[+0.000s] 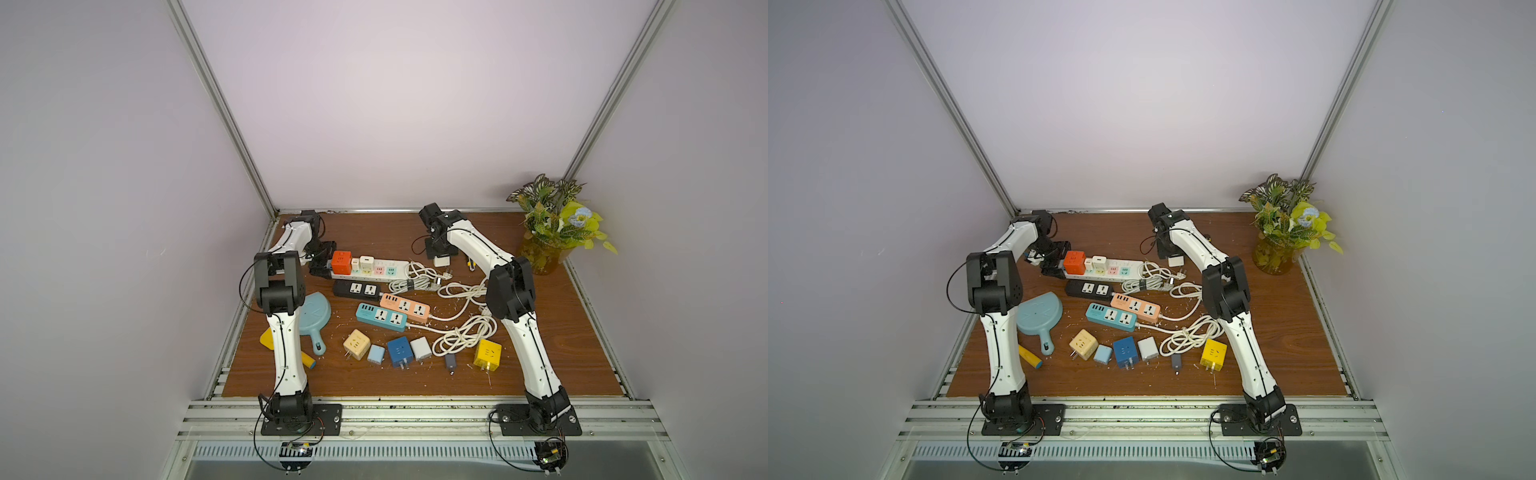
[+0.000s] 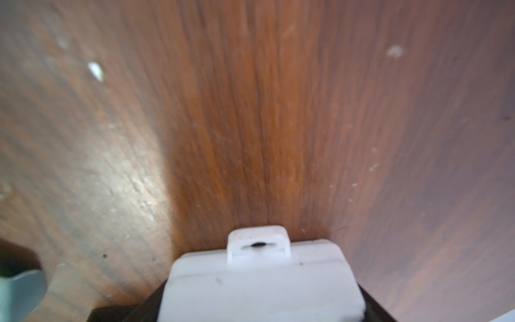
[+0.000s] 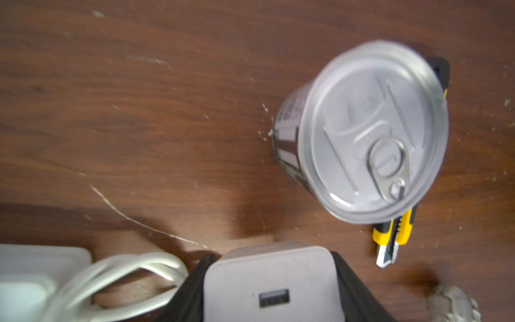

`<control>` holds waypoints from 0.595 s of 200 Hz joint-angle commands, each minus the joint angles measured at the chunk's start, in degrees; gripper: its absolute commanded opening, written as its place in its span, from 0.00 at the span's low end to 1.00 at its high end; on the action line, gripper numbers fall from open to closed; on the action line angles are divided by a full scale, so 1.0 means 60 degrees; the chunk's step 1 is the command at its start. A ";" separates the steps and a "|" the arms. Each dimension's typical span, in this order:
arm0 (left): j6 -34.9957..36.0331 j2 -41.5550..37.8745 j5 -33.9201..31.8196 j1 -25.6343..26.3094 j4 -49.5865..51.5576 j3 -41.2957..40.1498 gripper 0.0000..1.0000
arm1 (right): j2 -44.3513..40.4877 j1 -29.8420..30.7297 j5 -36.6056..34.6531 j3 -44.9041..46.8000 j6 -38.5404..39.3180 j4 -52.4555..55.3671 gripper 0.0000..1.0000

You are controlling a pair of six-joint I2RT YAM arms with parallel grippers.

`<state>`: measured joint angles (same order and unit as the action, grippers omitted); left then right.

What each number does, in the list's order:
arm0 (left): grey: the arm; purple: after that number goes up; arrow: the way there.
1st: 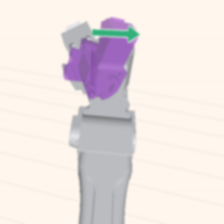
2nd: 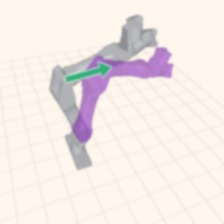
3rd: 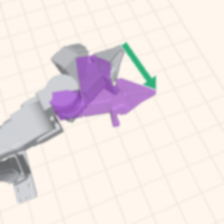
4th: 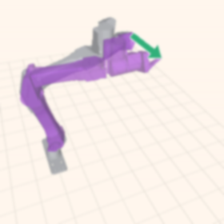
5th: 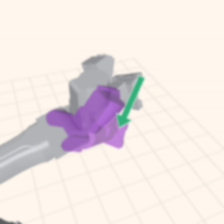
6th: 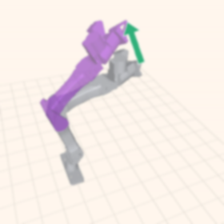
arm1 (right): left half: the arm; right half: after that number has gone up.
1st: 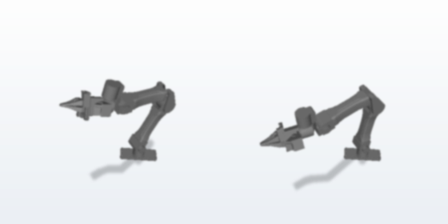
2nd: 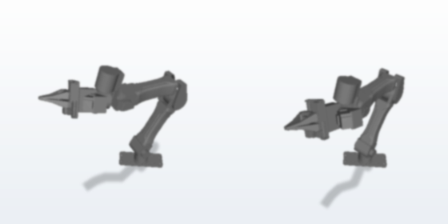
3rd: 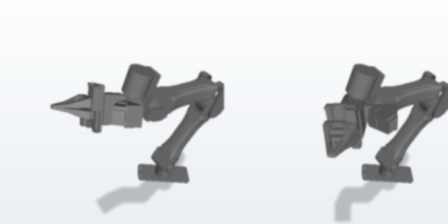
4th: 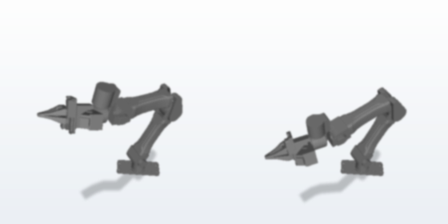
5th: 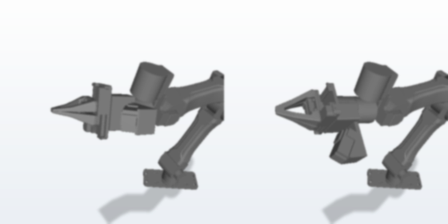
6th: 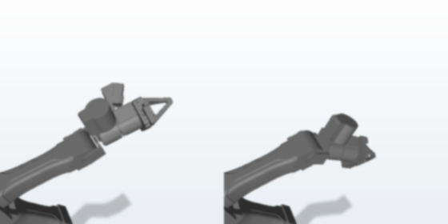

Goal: Pull the plug off the socket
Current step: Place the plug at the center of the board.

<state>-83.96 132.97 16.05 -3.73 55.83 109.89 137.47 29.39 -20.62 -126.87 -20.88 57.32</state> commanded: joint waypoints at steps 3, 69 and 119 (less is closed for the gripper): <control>0.0204 0.0610 -0.1408 0.0072 0.0670 -0.0033 0.18 | -0.1346 -0.0160 -0.0652 0.0993 -0.0129 0.0216 0.10; 0.0207 0.0646 -0.1459 0.0094 0.0670 0.0033 0.18 | -0.2227 -0.0888 -0.0090 0.2939 0.0065 -0.0371 0.09; 0.0219 0.0661 -0.1474 0.0108 0.0688 0.0093 0.18 | -0.1285 -0.0972 0.0551 0.2059 0.0073 -0.0251 0.16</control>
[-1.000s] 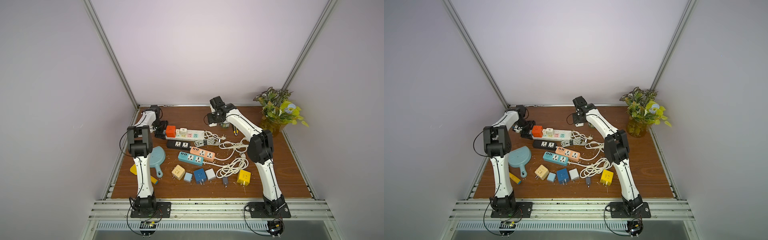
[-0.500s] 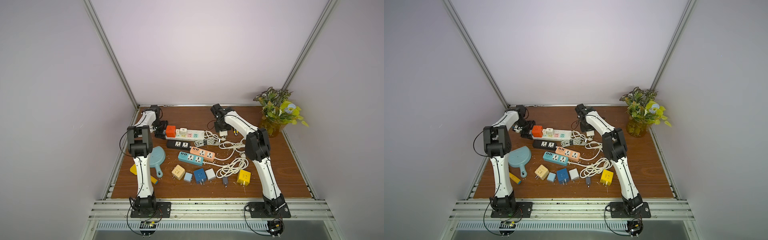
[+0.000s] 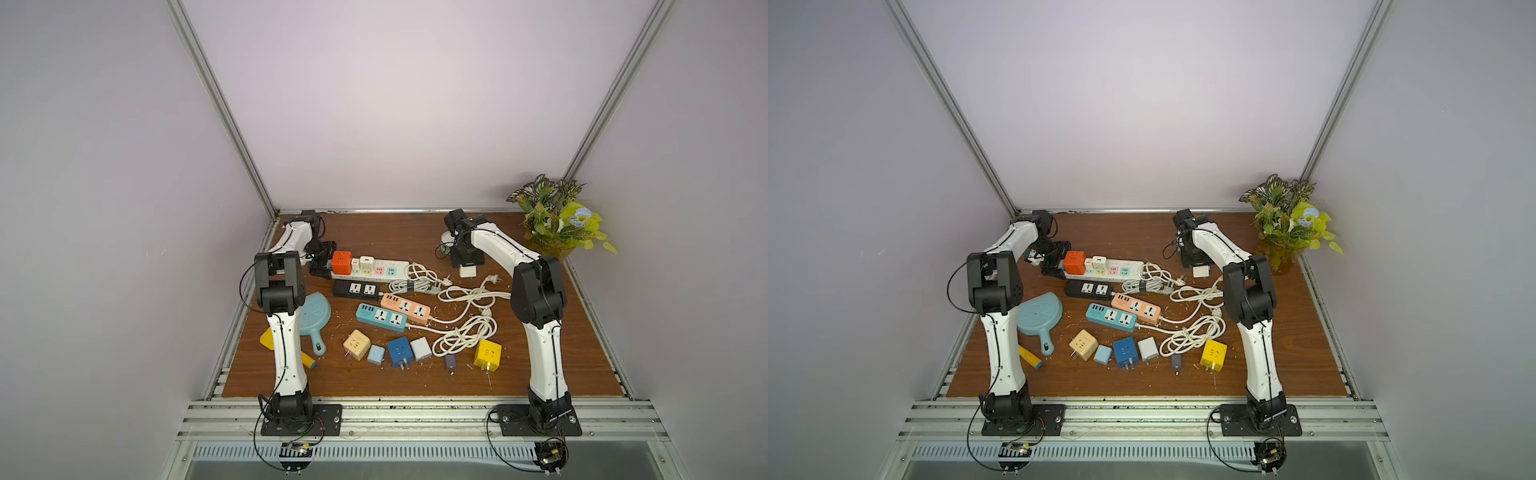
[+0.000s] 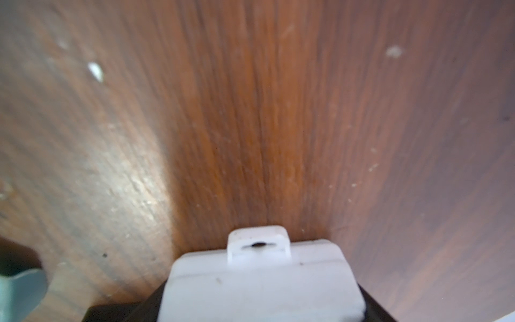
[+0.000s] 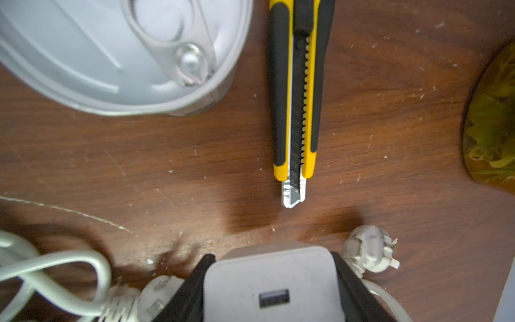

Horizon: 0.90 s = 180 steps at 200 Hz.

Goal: Pull the plug off the socket
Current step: Place the plug at the center of the board.

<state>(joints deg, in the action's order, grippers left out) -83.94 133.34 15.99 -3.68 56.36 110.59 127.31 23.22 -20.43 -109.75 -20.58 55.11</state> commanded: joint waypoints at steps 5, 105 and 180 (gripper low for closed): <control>0.0232 0.0599 -0.1454 0.0101 0.0591 -0.0046 0.18 | 0.0561 0.0065 0.0599 -0.1026 0.0030 0.0191 0.16; 0.0182 0.0643 -0.1401 0.0160 0.0584 0.0039 0.19 | 0.1429 -0.0296 0.0820 -0.1738 -0.0057 0.0179 0.56; 0.0206 0.0655 -0.1379 0.0160 0.0586 0.0085 0.19 | 0.0883 -0.0269 0.0788 -0.1621 -0.0094 0.0227 0.79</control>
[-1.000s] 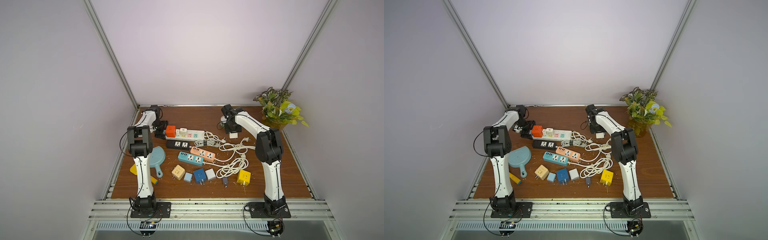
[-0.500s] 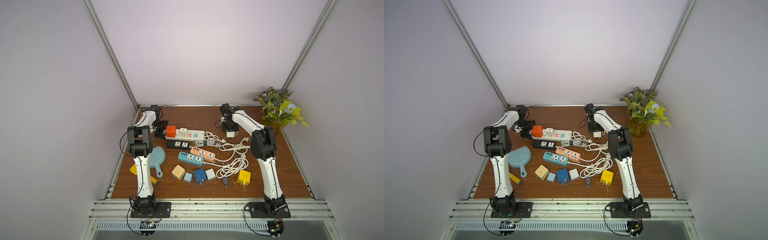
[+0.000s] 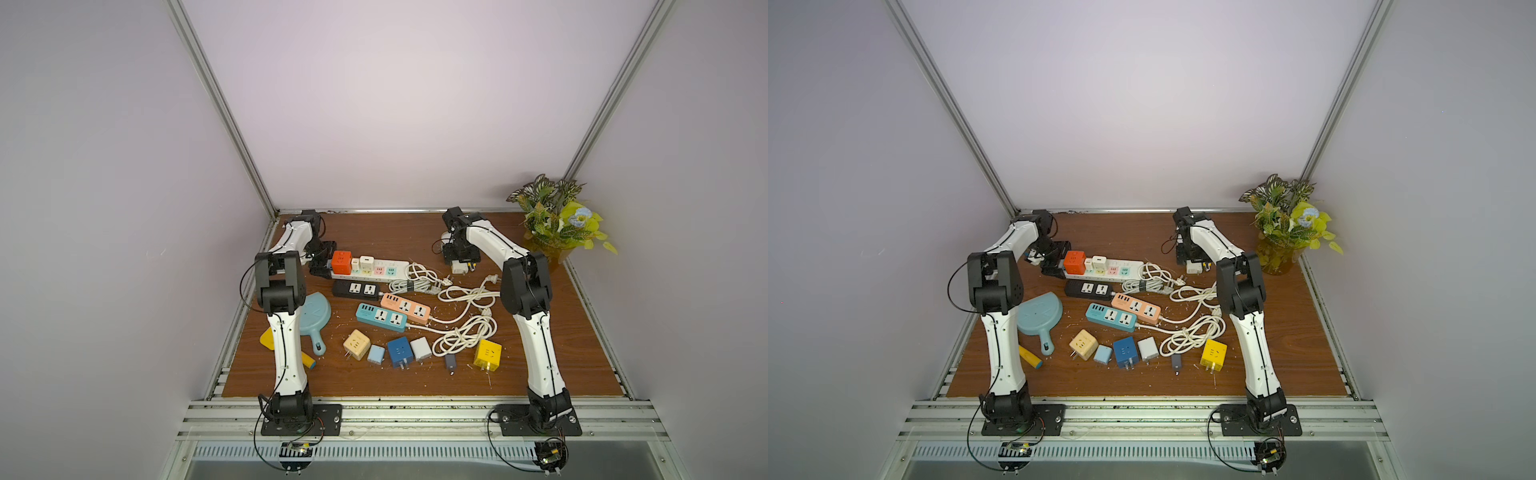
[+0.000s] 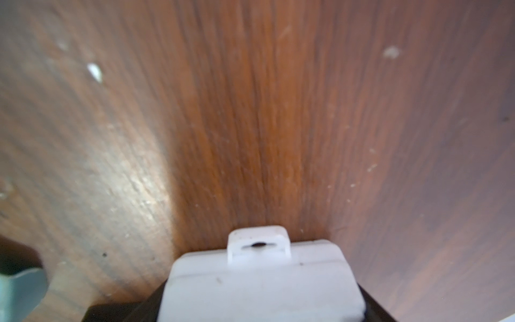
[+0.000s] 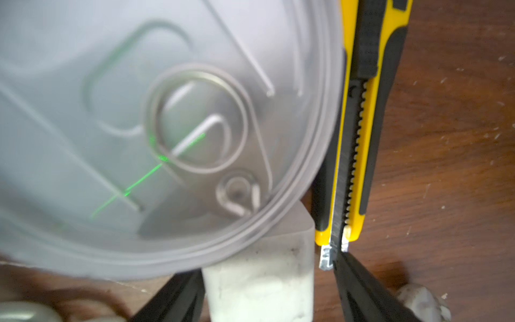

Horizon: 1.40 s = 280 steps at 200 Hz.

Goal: Pull the plug off the socket
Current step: Place the plug at the center of the board, then remove the plug from the socket.

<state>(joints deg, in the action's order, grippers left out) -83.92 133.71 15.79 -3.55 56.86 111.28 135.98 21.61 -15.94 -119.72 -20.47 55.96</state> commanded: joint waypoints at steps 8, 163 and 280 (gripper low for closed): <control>0.0209 0.0596 -0.1346 0.0143 0.0500 -0.0014 0.19 | -0.0793 0.0016 -0.0021 0.0146 -0.0121 -0.0008 0.80; 0.0382 0.0640 -0.1300 0.0182 0.0521 -0.0105 0.20 | -0.1729 0.3236 0.5643 0.3218 0.6830 -0.9560 0.77; 0.0475 0.0618 -0.1313 0.0196 0.0514 -0.0211 0.20 | 0.0275 0.3338 0.6920 0.1160 0.8011 -0.9016 0.47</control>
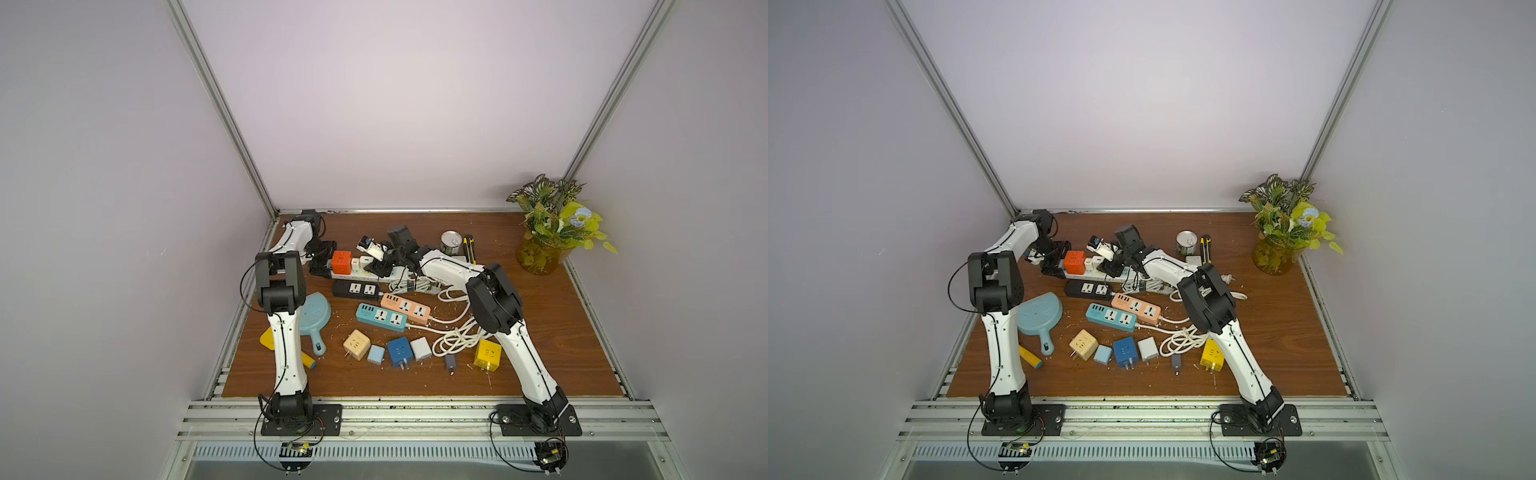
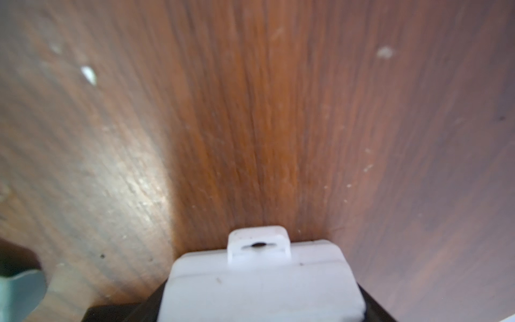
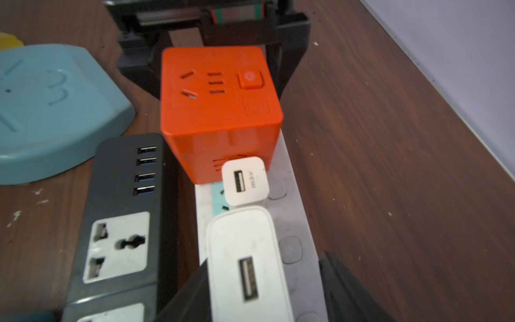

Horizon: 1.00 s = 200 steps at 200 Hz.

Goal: Pull the plug off the socket
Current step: Remove the plug from the socket.

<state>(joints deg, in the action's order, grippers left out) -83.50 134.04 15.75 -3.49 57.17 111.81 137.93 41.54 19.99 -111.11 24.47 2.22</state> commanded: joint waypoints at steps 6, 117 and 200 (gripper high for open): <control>0.0399 0.0570 -0.1313 0.0186 0.0464 -0.0295 0.19 | -0.0035 0.0020 0.1055 -0.0279 0.0629 0.0012 0.43; 0.0444 0.0651 -0.1494 0.0186 0.0470 -0.0291 0.19 | -0.0414 -0.0089 0.1693 -0.1350 0.1237 0.1099 0.05; 0.0368 0.0688 -0.1540 0.0188 0.0468 -0.0178 0.18 | -0.1682 -0.0526 0.1100 -0.1158 -0.0671 0.1526 0.01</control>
<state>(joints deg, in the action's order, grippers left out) -82.61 134.10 15.53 -3.22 56.95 111.81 136.84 39.68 27.22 -118.63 26.22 11.29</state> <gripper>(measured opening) 0.846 0.299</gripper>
